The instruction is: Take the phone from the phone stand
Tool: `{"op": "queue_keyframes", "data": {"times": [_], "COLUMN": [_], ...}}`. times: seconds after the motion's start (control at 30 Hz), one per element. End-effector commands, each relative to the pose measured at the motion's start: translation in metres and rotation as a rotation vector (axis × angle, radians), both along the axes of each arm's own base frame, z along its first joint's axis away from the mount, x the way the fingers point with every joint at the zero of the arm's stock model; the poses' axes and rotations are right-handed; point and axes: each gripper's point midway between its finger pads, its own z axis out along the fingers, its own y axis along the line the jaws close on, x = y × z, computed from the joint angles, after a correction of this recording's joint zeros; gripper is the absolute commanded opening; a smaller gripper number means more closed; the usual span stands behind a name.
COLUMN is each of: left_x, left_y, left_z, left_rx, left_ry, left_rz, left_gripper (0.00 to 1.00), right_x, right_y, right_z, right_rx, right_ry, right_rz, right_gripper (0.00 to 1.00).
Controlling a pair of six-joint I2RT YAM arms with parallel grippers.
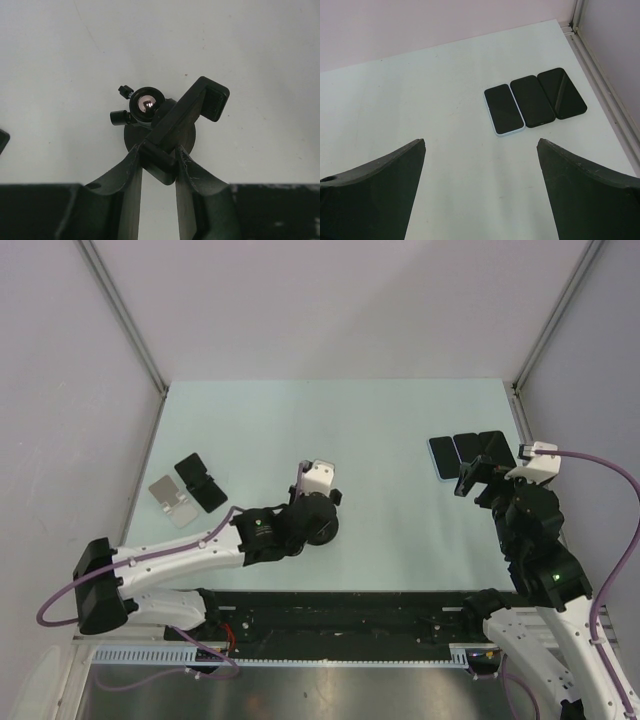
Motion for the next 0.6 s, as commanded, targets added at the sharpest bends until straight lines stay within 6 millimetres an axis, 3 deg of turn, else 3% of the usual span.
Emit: {"op": "queue_keyframes", "data": {"times": [0.0, 0.27, 0.57], "left_x": [0.024, 0.077, 0.157], "left_y": [0.016, 0.044, 0.114], "left_z": [0.054, 0.089, 0.102], "left_rx": [-0.101, -0.219, -0.204], "left_ry": [-0.114, -0.223, -0.310], "left_rz": [0.083, 0.153, 0.364], "left_gripper": [0.00, 0.00, 0.00], "right_x": [0.002, 0.003, 0.004], "right_y": [0.002, 0.005, 0.007], "right_z": [0.009, 0.008, 0.001], "right_rx": [-0.001, -0.008, -0.012], "right_ry": [-0.040, -0.040, -0.042], "right_rz": [0.011, 0.027, 0.031], "right_gripper": [1.00, 1.00, 1.00]}}
